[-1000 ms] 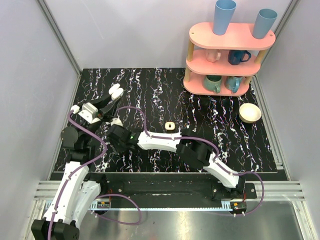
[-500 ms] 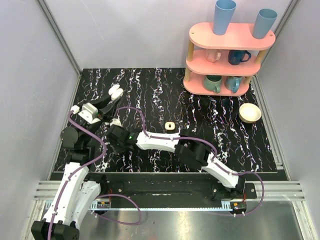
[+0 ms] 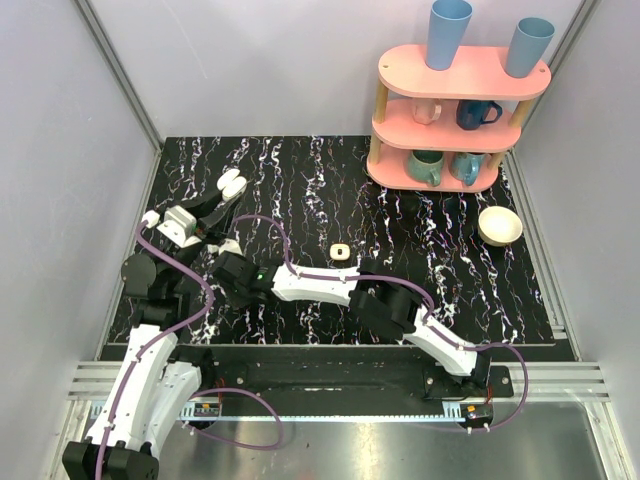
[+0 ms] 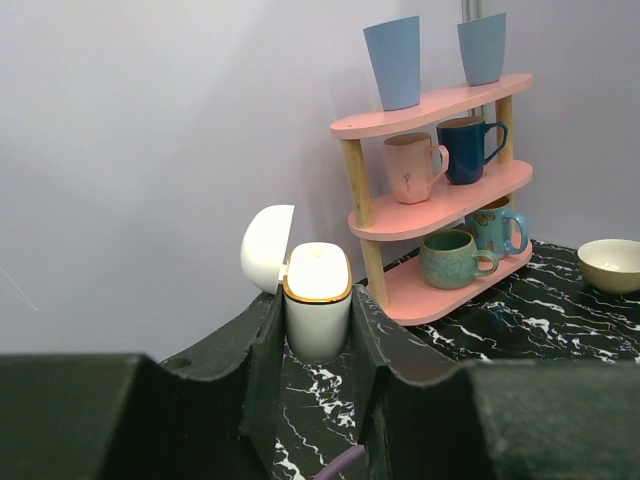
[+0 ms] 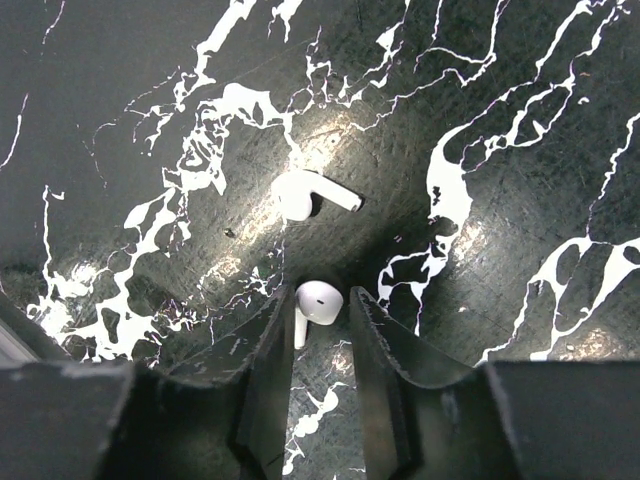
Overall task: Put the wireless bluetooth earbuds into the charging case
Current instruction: Move the left earbud to the center of the board, then pick up the left earbud from the center of the board.
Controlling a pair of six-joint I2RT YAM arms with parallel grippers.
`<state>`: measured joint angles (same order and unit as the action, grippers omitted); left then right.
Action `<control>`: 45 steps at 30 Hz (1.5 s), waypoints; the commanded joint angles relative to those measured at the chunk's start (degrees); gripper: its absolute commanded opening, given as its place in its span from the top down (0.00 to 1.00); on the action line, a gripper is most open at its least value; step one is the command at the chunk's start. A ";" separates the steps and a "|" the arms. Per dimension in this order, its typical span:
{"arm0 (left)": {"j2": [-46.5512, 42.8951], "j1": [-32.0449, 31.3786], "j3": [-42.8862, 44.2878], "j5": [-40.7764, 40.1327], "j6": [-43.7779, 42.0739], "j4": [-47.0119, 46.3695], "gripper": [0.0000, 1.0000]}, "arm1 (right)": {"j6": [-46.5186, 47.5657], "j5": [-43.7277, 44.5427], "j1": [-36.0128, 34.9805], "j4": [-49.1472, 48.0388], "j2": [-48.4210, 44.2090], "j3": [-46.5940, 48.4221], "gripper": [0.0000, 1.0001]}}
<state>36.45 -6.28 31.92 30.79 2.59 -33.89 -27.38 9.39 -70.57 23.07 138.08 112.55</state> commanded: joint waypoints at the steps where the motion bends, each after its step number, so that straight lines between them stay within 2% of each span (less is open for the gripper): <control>1: -0.41 -0.13 2.71 -1.25 -0.92 -1.09 1.00 | 1.10 0.63 -0.71 0.84 -0.36 1.62 0.66; 6: -0.41 -0.13 2.79 -1.25 -1.10 -0.48 1.00 | 2.93 2.21 -0.71 0.75 -1.06 1.18 0.75; 12: -0.94 -0.13 3.41 -1.52 -2.15 1.63 1.00 | 4.17 6.34 2.01 -3.36 -9.39 -9.96 0.80; 13: -0.94 -0.13 3.50 -1.69 -2.24 1.89 1.00 | 3.74 7.04 2.79 -3.99 -10.98 -14.25 0.80; 18: -0.85 -0.13 3.76 -1.69 -3.46 2.16 1.00 | 1.28 10.56 8.76 -6.01 -18.63 -24.03 0.79; 19: -0.85 -0.22 3.76 -1.78 -3.47 2.16 1.00 | 1.27 8.91 9.47 -6.37 -19.51 -25.70 0.73; 21: -0.59 -0.22 3.59 -1.87 -3.64 2.16 1.00 | 2.49 7.67 10.27 -8.73 -20.04 -26.94 0.69; 23: -0.67 -0.22 3.76 -2.57 -4.08 2.51 1.00 | 3.29 6.70 10.18 -9.44 -19.69 -26.25 0.61; 25: -0.59 -0.22 4.02 -2.92 -4.70 3.30 1.00 | 3.56 6.17 10.10 -9.80 -19.43 -24.93 0.61; 26: -0.59 -0.22 4.37 -3.01 -4.79 3.91 1.00 | 3.47 6.08 10.18 -10.06 -19.43 -24.66 0.58; 28: -0.59 -0.22 4.46 -3.19 -4.96 4.09 1.00 | 3.03 6.25 10.18 -10.33 -19.52 -23.87 0.46; 36: -0.33 -0.40 4.82 -3.10 -5.32 4.62 1.00 | 2.94 9.60 11.24 -9.45 -23.29 -26.50 0.48; 45: 0.20 -0.66 5.17 -3.19 -5.40 4.62 1.00 | 1.98 8.10 11.15 -5.41 -20.40 -24.05 0.57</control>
<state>36.56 -6.68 34.15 28.64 -1.76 -27.86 -24.49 16.97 -59.53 15.35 117.73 86.00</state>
